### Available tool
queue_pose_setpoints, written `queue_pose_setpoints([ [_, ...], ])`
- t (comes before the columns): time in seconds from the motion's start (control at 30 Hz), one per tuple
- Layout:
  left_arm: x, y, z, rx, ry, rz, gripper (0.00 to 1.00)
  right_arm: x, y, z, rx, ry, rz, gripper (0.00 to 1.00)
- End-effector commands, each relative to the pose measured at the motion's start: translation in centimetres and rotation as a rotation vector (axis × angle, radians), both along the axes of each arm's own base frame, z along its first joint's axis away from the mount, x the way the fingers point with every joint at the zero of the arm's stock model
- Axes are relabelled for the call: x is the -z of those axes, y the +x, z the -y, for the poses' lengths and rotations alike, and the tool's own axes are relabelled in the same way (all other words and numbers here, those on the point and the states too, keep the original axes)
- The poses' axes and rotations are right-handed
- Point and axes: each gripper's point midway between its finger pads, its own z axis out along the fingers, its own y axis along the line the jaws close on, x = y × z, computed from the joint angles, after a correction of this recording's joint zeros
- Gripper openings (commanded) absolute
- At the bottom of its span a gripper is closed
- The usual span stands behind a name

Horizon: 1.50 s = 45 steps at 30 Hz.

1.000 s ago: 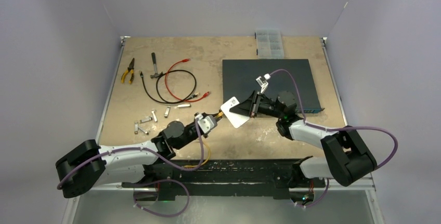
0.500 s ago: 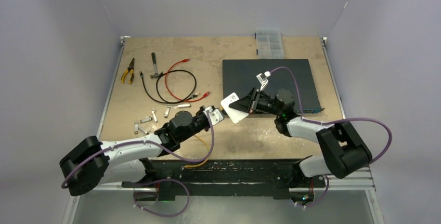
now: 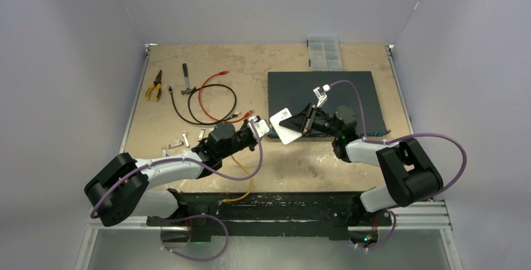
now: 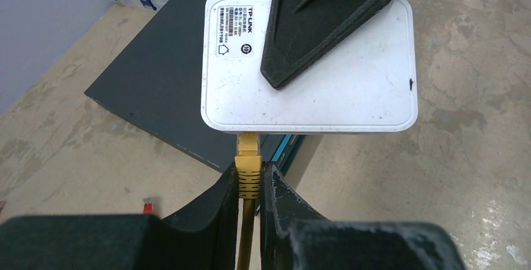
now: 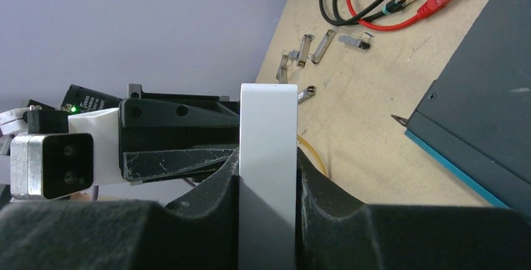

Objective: Insert the plug into the switch port
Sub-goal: Insert the connector into the switch port, then pick up the connector from the center of the board.

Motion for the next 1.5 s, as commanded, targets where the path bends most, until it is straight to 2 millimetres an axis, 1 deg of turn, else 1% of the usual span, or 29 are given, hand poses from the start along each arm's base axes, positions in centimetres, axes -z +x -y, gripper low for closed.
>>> queue_pose_setpoints([
  [0.0,-17.1,-4.2,5.0,0.304,-0.422,0.323,0.09,-2.8,-9.0,-1.6,-0.475,0.048,-0.010,0.00],
  [0.03,-17.1,-4.1,4.9,0.292,-0.406,0.320,0.13,-3.4,-8.3,-1.3,-0.453,0.051,0.003,0.00],
  [0.1,-17.5,-3.8,4.2,0.254,-0.385,0.318,0.23,-4.9,-6.6,-0.8,-0.393,0.058,0.037,0.00],
  [0.13,-17.6,-3.6,3.8,0.235,-0.376,0.316,0.29,-5.7,-6.0,-0.7,-0.376,0.060,0.060,0.00],
  [0.17,-18.1,-3.7,3.4,0.222,-0.372,0.323,0.36,-6.2,-5.0,-0.4,-0.345,0.054,0.068,0.00],
  [0.2,-18.0,-3.6,3.2,0.212,-0.355,0.319,0.39,-6.9,-4.3,-0.3,-0.326,0.049,0.097,0.00],
  [0.23,-18.4,-3.8,2.7,0.202,-0.351,0.321,0.44,-7.4,-3.6,-0.2,-0.311,0.043,0.112,0.00],
  [0.4,-19.5,-4.3,0.8,0.131,-0.302,0.316,0.61,-9.6,-1.7,0.0,-0.273,0.049,0.152,0.00],
  [0.53,-21.1,-4.9,-0.9,0.088,-0.291,0.317,0.74,-10.1,-0.3,-0.3,-0.255,0.044,0.159,0.00],
  [0.63,-22.0,-4.3,-2.6,0.007,-0.278,0.301,0.77,-10.0,0.7,-0.1,-0.235,0.040,0.158,0.00],
  [0.8,-21.1,-2.8,-4.9,-0.139,-0.202,0.246,0.79,-10.2,2.3,0.8,-0.188,0.038,0.165,0.00],
  [0.9,-19.9,-1.6,-5.8,-0.218,-0.166,0.208,0.80,-9.9,3.2,1.9,-0.150,0.022,0.169,0.00],
  [1.0,-18.4,0.4,-6.8,-0.313,-0.126,0.148,0.81,-9.0,3.7,2.9,-0.120,0.002,0.156,0.00],
  [1.03,-17.6,1.1,-6.9,-0.339,-0.103,0.126,0.81,-8.7,3.8,3.1,-0.114,-0.003,0.152,0.00],
  [1.2,-15.6,4.3,-7.6,-0.424,-0.075,0.020,0.81,-7.2,3.8,4.3,-0.091,-0.019,0.134,0.00],
  [1.33,-13.7,7.4,-9.3,-0.484,-0.109,-0.073,0.79,-6.6,3.7,5.2,-0.074,-0.017,0.130,0.00],
  [1.43,-11.6,9.5,-10.2,-0.515,-0.103,-0.131,0.78,-6.4,3.6,6.0,-0.062,-0.012,0.128,0.00],
  [1.47,-10.6,10.1,-10.1,-0.515,-0.092,-0.162,0.77,-6.2,3.6,6.2,-0.058,-0.013,0.128,0.00],
])
